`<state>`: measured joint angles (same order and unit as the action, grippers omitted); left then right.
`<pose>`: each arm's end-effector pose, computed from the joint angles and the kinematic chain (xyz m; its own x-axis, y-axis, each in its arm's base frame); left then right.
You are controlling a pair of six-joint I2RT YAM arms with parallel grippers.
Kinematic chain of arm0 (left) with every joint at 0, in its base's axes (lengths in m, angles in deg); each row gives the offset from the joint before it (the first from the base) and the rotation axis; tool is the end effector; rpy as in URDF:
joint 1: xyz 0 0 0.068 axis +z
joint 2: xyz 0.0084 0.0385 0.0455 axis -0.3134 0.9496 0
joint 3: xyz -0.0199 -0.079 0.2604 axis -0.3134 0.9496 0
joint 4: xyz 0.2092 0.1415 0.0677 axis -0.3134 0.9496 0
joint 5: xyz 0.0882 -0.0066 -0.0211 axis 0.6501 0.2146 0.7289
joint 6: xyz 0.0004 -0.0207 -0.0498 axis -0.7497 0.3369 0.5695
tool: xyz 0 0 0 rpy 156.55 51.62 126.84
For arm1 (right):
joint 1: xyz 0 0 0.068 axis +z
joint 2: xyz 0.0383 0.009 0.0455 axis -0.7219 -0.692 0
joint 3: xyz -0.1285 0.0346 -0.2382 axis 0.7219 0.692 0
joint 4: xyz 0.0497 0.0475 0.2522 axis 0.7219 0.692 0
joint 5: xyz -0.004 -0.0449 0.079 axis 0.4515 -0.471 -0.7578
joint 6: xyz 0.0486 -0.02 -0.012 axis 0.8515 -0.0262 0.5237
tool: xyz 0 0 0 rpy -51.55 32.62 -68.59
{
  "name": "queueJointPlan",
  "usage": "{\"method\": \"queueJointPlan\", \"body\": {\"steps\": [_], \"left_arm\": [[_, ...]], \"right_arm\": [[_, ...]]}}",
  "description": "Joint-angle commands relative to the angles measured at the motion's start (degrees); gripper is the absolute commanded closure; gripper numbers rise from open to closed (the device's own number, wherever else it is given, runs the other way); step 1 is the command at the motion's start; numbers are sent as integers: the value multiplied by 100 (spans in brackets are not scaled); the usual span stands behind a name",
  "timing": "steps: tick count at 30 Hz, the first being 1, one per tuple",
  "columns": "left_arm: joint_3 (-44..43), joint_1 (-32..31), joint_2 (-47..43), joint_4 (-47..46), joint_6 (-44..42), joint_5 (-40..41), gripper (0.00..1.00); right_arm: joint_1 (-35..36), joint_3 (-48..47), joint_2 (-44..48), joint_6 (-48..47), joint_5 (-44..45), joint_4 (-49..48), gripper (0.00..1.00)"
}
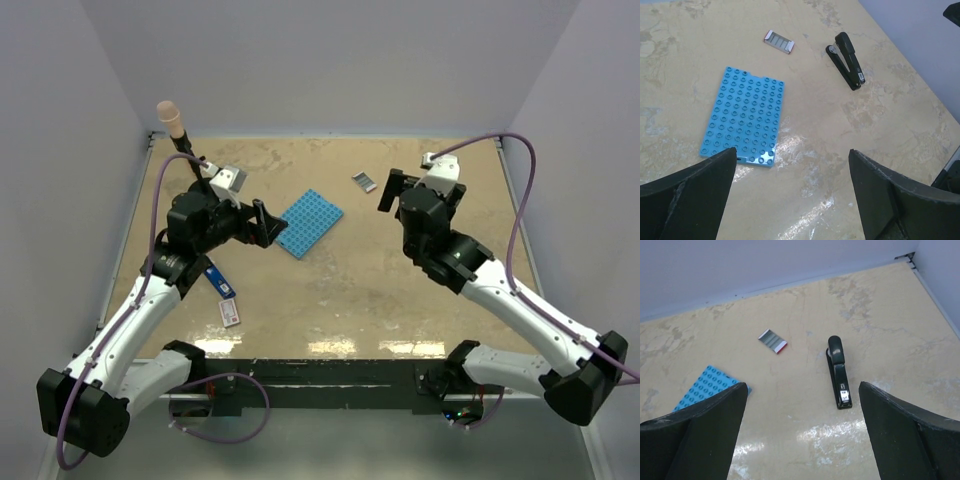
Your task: Unload the staples from the stapler
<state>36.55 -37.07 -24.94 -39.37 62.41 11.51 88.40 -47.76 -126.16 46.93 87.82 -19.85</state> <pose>0.2091 -0.0854 0.3202 -0.4328 -0.1449 -0.8898 0.5385 0.7500 -0.3840 0.1919 0.1363 0.3672 -0.1570 0.1932 -0.9685 0.2083 0.9651 0.1588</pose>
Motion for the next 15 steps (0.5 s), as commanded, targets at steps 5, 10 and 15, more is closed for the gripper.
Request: {"method": "queueJointPlan", "body": {"steps": [5,10,15], "left_arm": [[-293,-18,52,94,37,602,3],[-311,-18,52,138,28,690,3],[-311,-18,26,147,19,708,4]], "right_arm": [[-1625,-990,-1359,-702,-1954,69,14],[-2276,-1596,-2748,-913,-2480,624,23],[-2777,-1825,-3522,-966,-3221,633,28]]}}
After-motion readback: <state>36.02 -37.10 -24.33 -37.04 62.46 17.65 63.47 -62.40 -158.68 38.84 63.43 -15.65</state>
